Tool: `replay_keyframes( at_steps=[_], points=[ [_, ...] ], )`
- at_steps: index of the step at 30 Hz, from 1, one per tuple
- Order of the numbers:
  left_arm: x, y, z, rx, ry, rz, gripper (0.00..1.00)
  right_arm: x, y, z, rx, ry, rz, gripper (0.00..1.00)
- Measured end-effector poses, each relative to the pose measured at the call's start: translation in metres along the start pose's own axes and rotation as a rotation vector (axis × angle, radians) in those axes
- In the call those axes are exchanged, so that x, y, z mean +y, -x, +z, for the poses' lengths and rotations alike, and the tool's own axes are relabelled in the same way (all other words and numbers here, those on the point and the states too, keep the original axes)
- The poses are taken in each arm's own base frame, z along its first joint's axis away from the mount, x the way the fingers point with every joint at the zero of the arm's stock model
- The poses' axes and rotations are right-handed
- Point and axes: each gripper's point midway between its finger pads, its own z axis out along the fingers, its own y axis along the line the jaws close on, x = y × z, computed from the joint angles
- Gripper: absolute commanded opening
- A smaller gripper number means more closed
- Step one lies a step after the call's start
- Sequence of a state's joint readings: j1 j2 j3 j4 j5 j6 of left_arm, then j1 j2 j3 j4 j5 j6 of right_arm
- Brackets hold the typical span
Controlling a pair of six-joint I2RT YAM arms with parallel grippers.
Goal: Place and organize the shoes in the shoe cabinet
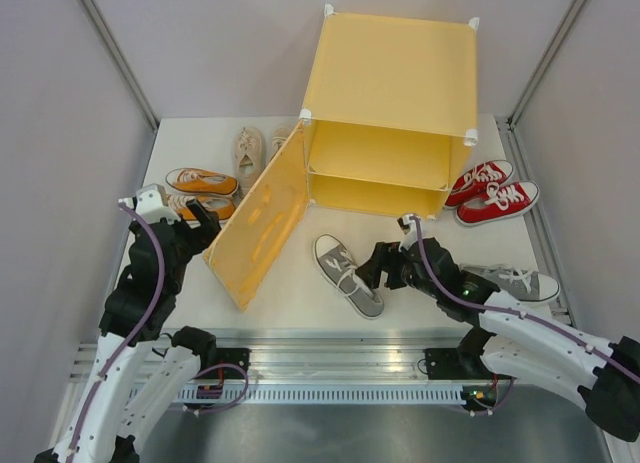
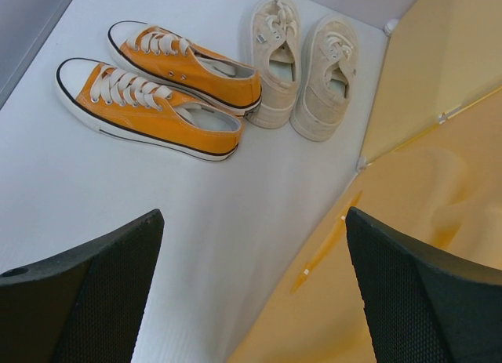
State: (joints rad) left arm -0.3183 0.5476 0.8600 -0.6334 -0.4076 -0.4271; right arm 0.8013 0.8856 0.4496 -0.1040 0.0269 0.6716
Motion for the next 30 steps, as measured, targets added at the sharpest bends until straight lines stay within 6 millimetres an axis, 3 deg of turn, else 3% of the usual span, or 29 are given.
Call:
replay_keyframes(
  at_steps=[1, 6, 12, 22, 30],
  points=[
    [0.0, 0.0, 0.0, 0.001, 0.0, 0.0, 0.99, 0.003, 0.007, -0.005, -0.024, 0.005, -0.011, 0.98],
    [-0.001, -0.001, 0.0, 0.003, -0.003, 0.001, 0.99, 0.014, 0.035, -0.02, -0.095, 0.009, -0.06, 0.98],
    [-0.003, -0.002, 0.0, 0.009, -0.016, 0.001, 0.99, 0.002, 0.038, -0.017, -0.106, -0.061, -0.1, 0.98],
    [-0.003, -0.005, 0.002, 0.021, -0.015, 0.006, 0.99, 0.03, -0.003, -0.003, 0.014, -0.018, -0.395, 0.98],
    [-0.004, -0.005, 0.002, 0.024, -0.018, 0.007, 0.99, 0.011, -0.02, 0.007, 0.053, -0.143, -0.475, 0.98]
  ],
)
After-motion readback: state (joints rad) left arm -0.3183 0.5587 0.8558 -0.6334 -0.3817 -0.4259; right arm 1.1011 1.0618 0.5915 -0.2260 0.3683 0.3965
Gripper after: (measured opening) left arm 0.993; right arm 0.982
